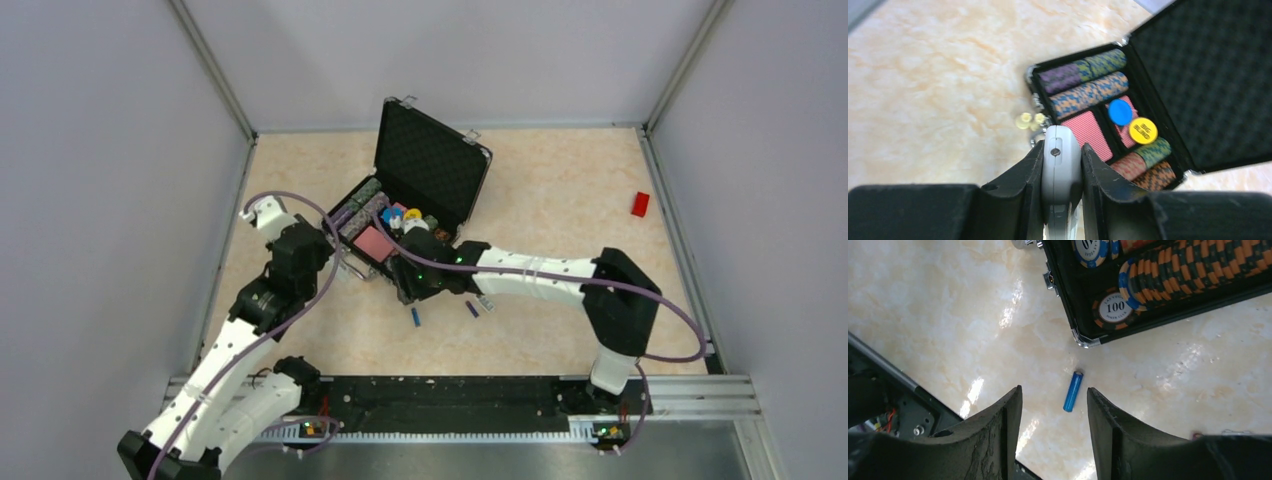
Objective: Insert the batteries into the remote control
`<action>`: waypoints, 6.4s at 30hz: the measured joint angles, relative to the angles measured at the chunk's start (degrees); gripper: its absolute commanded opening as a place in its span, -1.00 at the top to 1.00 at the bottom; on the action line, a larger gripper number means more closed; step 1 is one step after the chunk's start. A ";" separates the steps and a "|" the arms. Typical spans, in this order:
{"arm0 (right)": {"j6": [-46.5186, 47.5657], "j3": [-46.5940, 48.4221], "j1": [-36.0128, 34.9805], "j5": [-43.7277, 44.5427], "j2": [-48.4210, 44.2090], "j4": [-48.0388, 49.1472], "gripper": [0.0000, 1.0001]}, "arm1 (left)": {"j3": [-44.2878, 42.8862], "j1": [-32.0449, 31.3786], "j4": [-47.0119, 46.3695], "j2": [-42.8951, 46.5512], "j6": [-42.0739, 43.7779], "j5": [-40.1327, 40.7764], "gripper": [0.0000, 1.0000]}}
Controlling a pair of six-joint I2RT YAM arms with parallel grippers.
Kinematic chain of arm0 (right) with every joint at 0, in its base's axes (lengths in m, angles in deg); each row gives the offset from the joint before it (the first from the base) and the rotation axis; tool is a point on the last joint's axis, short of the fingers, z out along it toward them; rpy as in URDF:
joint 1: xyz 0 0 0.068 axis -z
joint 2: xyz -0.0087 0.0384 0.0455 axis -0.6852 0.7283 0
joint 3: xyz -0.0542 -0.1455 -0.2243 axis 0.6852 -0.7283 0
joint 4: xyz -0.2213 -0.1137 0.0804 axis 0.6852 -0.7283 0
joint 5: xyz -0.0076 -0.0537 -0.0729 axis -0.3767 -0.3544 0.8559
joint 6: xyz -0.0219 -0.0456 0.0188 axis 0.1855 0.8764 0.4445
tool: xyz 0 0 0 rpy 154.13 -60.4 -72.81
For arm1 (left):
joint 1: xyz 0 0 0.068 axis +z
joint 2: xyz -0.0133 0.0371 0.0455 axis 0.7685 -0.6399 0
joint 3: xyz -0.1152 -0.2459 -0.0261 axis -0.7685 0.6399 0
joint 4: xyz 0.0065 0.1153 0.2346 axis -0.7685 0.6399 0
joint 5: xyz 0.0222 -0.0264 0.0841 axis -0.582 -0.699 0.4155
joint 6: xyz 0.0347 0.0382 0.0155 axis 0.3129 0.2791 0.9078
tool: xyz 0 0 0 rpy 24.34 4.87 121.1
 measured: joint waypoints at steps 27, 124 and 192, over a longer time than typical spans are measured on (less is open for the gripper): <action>-8.59 13.92 -4.46 8.57 18.69 -15.10 0.62 | 2.54 0.00 7.82 9.73 -2.91 12.76 1.00; 10.08 -11.74 3.06 7.17 -27.76 14.29 0.47 | -5.81 1.25 -30.40 -28.98 -23.45 -67.04 1.00; -61.86 -24.17 11.28 -5.46 -33.94 27.74 -0.94 | -12.85 1.31 -28.55 -25.31 -16.09 -66.36 1.00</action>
